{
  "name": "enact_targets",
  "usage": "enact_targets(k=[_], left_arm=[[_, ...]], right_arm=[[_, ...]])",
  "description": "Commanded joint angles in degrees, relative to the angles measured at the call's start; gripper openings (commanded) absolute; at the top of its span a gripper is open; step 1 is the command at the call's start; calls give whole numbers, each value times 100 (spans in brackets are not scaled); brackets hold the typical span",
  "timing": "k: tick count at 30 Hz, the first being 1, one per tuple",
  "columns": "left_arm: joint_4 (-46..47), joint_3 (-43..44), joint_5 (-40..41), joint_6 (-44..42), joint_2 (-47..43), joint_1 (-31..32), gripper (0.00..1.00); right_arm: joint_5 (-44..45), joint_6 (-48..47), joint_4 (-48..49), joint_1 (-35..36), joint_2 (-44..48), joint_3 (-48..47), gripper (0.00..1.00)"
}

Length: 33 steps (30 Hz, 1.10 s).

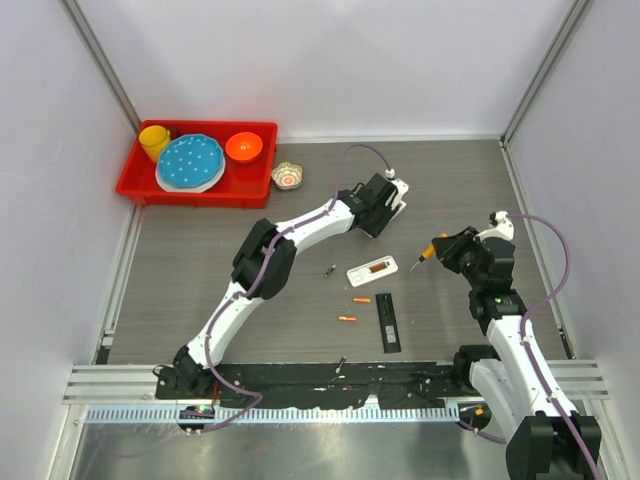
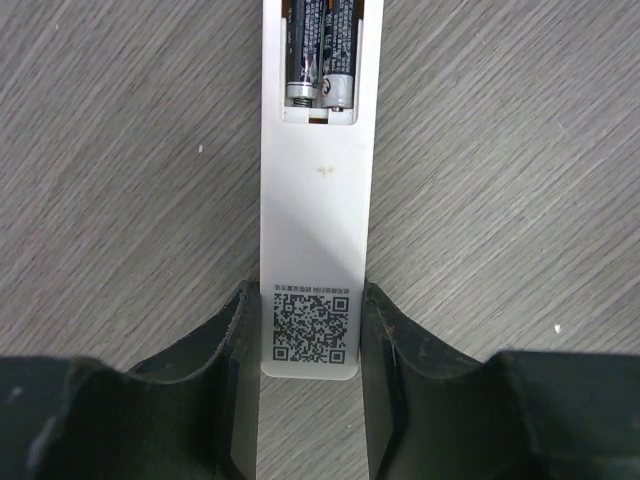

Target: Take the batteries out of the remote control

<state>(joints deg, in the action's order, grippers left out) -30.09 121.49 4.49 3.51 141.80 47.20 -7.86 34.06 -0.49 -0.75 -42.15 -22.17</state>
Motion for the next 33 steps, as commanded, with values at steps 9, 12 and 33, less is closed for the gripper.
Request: enact_targets(k=[9, 12, 33], left_arm=[[925, -3006, 789, 413, -3127, -9, 0], [873, -3876, 1018, 598, -3771, -18, 0], [758, -8527, 1071, 2812, -7631, 518, 0]], right_arm=[[-611, 223, 330, -21, 189, -33, 1], [-734, 337, 322, -21, 260, -6, 1], [-41, 1260, 1753, 2131, -784, 284, 1]])
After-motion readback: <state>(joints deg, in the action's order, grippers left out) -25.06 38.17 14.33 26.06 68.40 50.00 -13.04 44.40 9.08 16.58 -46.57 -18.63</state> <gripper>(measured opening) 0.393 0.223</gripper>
